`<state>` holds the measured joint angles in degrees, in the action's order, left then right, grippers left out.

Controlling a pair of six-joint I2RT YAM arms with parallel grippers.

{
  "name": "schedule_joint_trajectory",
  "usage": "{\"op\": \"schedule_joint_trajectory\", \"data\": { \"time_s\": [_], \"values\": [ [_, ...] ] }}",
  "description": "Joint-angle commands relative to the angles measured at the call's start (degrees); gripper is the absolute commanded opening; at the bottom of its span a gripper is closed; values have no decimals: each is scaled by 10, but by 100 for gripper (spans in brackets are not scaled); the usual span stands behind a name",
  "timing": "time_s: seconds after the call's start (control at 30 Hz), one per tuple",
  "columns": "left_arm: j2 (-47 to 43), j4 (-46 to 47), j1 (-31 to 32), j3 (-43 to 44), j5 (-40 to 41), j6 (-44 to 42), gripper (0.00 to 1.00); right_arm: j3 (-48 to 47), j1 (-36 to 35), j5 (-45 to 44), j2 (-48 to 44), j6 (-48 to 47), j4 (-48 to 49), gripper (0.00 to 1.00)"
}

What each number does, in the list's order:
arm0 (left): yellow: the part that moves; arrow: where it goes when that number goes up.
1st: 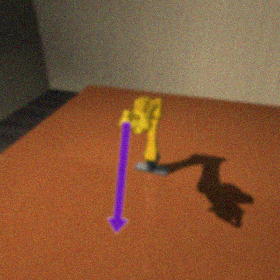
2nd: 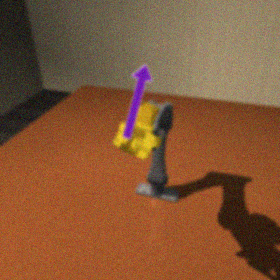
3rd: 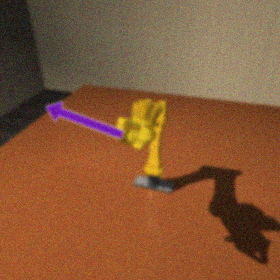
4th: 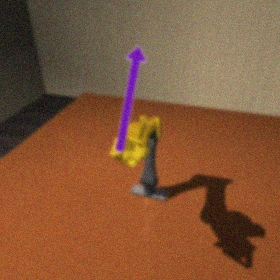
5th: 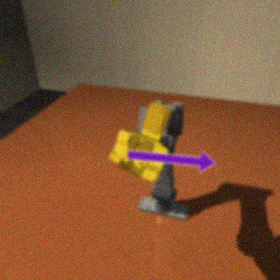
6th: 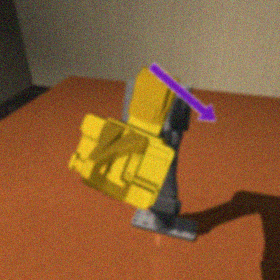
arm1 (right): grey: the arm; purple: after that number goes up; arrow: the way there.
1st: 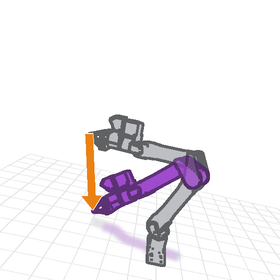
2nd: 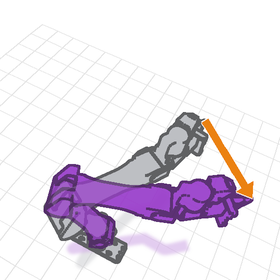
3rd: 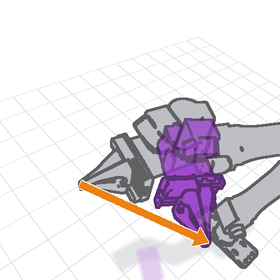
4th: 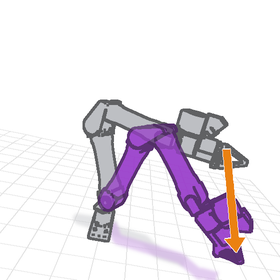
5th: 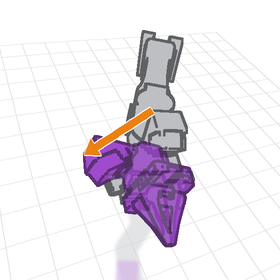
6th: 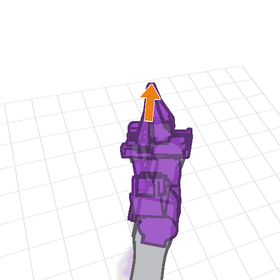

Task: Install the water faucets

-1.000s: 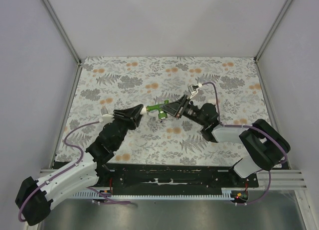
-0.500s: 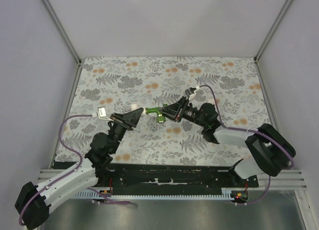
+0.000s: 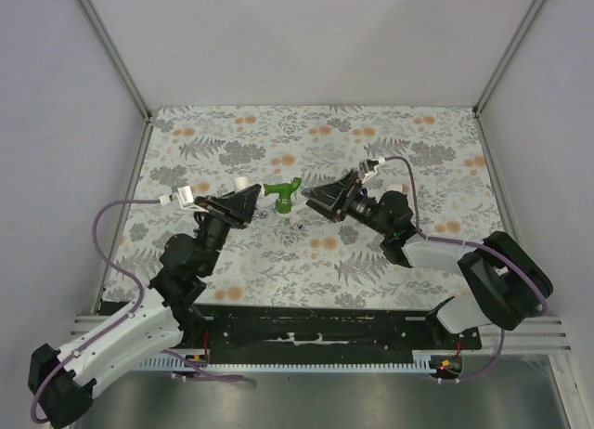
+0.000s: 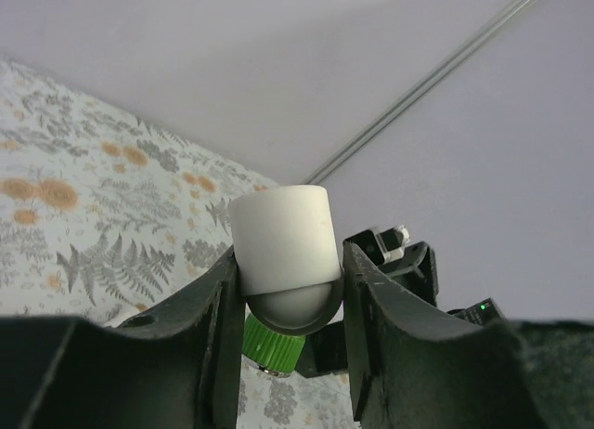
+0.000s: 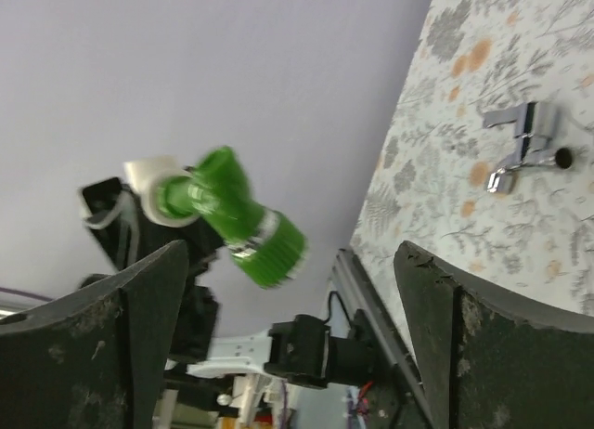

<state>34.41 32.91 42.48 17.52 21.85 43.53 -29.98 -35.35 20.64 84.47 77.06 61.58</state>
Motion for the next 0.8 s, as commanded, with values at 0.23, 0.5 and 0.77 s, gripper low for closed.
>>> {"op": "schedule_joint_trajectory", "data": {
  "time_s": [0.23,0.5,0.77],
  "values": [
    [23,-280,-1,238,33,-122,2,28,10,-42,-203,-457,-134,98],
    [80,-483,-1,391,30,-133,2,11,6,81,-199,-640,-97,87],
    [138,-582,-1,475,19,-106,2,-46,-129,-69,-191,-1014,-191,94]
  ]
}}
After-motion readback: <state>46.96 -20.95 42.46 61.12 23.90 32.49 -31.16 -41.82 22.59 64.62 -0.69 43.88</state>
